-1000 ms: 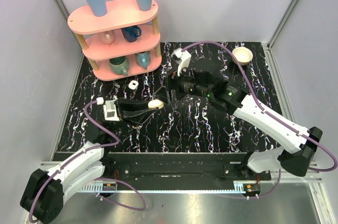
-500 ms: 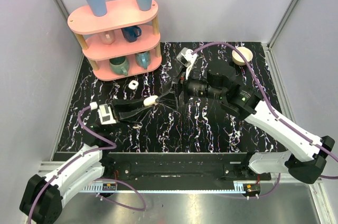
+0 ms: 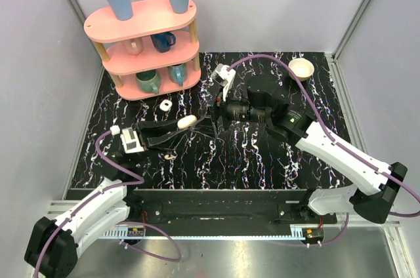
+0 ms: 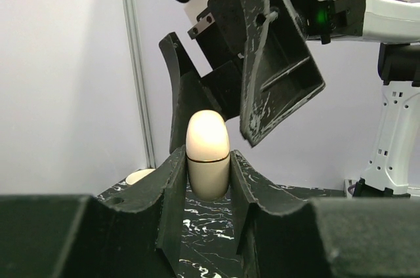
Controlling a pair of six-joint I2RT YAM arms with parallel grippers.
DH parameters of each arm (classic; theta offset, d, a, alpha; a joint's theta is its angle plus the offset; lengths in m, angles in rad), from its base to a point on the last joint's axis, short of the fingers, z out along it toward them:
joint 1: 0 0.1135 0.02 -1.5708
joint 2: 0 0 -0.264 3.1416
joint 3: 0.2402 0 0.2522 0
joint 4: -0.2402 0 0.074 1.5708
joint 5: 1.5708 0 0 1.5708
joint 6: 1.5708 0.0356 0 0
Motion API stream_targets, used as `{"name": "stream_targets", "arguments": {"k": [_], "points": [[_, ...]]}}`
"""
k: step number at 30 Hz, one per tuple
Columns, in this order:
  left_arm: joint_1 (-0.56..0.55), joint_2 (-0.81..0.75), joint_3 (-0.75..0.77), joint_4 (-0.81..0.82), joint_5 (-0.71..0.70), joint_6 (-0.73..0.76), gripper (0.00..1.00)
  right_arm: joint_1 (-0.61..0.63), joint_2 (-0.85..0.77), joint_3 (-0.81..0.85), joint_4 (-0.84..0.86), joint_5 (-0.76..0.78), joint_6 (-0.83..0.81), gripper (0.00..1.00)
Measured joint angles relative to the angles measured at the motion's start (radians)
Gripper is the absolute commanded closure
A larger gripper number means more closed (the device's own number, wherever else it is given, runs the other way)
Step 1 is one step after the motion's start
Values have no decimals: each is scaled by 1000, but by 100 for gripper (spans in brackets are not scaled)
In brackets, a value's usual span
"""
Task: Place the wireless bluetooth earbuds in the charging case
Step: Open the charging case.
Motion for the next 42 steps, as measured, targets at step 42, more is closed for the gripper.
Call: {"name": "stream_targets", "arguments": {"k": [42], "points": [[8, -61, 29, -208, 132, 51, 100, 1, 6, -32, 67, 121, -14, 13]]}}
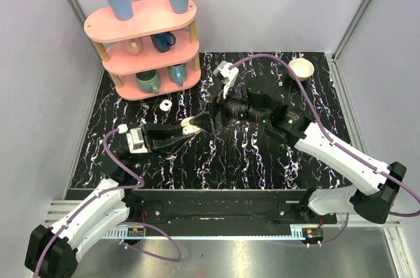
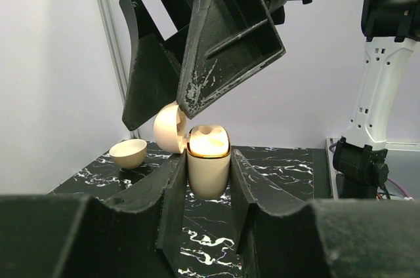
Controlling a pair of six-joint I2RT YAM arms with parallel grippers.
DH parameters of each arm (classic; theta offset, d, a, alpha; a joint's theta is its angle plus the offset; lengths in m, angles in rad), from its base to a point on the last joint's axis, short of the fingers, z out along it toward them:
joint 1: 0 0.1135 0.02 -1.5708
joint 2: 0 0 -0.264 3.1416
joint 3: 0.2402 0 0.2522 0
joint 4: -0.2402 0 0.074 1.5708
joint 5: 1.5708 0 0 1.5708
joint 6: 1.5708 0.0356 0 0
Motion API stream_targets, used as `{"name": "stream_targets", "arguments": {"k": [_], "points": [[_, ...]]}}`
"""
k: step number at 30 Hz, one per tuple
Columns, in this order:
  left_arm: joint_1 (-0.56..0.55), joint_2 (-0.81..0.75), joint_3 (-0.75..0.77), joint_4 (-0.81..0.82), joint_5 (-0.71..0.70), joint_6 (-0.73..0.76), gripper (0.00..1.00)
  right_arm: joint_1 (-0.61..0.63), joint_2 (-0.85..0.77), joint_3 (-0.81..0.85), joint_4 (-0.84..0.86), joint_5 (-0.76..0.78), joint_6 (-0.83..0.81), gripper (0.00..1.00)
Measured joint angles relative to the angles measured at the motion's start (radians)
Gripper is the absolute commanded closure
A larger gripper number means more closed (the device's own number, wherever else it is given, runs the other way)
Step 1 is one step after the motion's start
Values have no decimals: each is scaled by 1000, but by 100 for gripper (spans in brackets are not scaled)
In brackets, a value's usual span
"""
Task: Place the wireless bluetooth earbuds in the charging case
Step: Open the charging case.
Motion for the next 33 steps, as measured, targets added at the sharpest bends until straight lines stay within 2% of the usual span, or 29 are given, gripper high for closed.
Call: {"name": "stream_targets", "arguments": {"k": [9, 33], "points": [[0, -12, 0, -18, 3, 10, 100, 0, 0, 0, 1, 8, -2, 8], [-8, -39, 0, -54, -31, 43, 100, 0, -33, -10, 79, 35, -2, 4]]}}
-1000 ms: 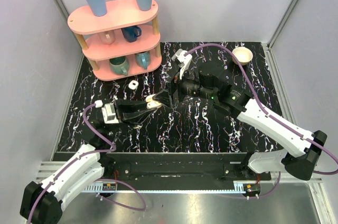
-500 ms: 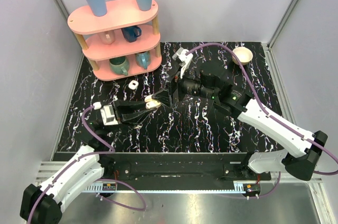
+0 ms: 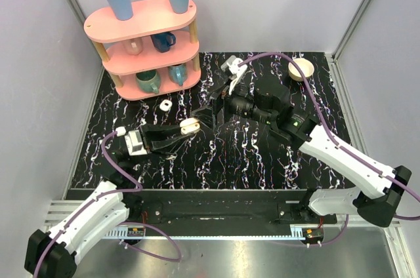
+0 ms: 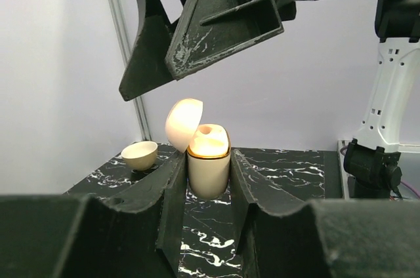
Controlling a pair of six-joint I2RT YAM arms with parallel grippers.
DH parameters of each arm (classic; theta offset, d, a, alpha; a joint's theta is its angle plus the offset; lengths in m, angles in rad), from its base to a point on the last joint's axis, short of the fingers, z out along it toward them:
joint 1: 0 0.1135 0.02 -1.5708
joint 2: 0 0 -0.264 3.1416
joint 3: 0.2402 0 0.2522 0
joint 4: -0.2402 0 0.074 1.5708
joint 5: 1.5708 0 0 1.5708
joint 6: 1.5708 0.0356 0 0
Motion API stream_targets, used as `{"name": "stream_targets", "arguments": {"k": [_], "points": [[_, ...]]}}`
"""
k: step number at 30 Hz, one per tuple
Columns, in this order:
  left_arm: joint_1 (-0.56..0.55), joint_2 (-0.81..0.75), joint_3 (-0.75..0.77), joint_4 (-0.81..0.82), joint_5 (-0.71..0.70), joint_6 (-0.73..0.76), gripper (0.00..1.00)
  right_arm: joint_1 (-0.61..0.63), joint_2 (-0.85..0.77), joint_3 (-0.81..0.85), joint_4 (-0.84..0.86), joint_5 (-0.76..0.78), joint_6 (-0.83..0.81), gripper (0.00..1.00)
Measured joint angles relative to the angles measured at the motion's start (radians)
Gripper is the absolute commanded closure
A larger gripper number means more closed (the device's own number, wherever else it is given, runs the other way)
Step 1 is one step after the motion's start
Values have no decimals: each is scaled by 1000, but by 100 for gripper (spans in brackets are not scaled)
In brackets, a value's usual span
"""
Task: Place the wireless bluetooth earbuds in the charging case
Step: Open the charging case, then pick up the left earbud from the center of the board.
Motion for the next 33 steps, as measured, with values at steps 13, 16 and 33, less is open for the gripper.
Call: {"name": "stream_targets", "arguments": {"k": [13, 16, 33], "points": [[0, -104, 0, -107, -162, 53, 100, -311, -63, -170, -8, 335, 313, 10], [0, -141, 0, -138, -194, 72, 100, -329, -5, -184, -9, 274, 383, 12], [9, -291, 42, -370, -322, 178, 100, -151, 547, -189, 171, -76, 544, 28]]}}
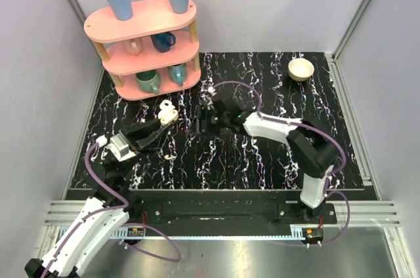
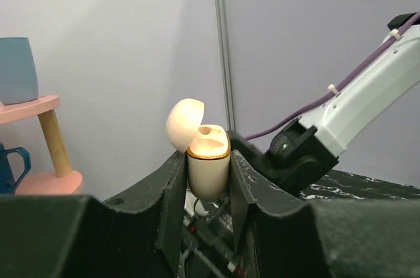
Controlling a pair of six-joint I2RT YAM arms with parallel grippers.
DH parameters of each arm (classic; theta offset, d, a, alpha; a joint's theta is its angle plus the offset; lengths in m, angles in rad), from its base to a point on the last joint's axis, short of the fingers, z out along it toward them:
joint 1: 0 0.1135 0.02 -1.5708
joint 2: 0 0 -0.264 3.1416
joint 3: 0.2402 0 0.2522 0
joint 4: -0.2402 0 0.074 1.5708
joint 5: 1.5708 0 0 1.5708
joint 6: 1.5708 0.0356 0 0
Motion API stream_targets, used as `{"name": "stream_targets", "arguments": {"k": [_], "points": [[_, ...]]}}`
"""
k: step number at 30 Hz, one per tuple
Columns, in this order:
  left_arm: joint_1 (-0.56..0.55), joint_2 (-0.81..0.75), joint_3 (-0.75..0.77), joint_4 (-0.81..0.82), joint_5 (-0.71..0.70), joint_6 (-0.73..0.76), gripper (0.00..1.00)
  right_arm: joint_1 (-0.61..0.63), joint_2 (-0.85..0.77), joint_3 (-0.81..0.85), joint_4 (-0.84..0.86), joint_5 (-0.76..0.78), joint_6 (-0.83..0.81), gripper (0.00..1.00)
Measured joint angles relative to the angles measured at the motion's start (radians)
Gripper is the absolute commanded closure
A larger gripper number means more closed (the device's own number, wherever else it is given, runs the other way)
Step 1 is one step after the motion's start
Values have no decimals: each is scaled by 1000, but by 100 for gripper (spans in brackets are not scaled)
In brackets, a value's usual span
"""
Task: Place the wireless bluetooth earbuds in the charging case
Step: Pick up the left earbud from the center of the board.
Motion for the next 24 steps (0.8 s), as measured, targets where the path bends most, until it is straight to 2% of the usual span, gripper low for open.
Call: {"name": "stream_targets", "arguments": {"k": [7, 15, 24], "points": [[4, -29, 24, -60, -26, 11, 100, 69, 207, 164, -14, -60, -68, 34], [5, -60, 45, -119, -48, 30, 100, 142, 299, 279, -53, -46, -158, 35], [5, -89, 64, -171, -75, 51, 100, 230, 415, 418, -125, 43, -233, 39]]}}
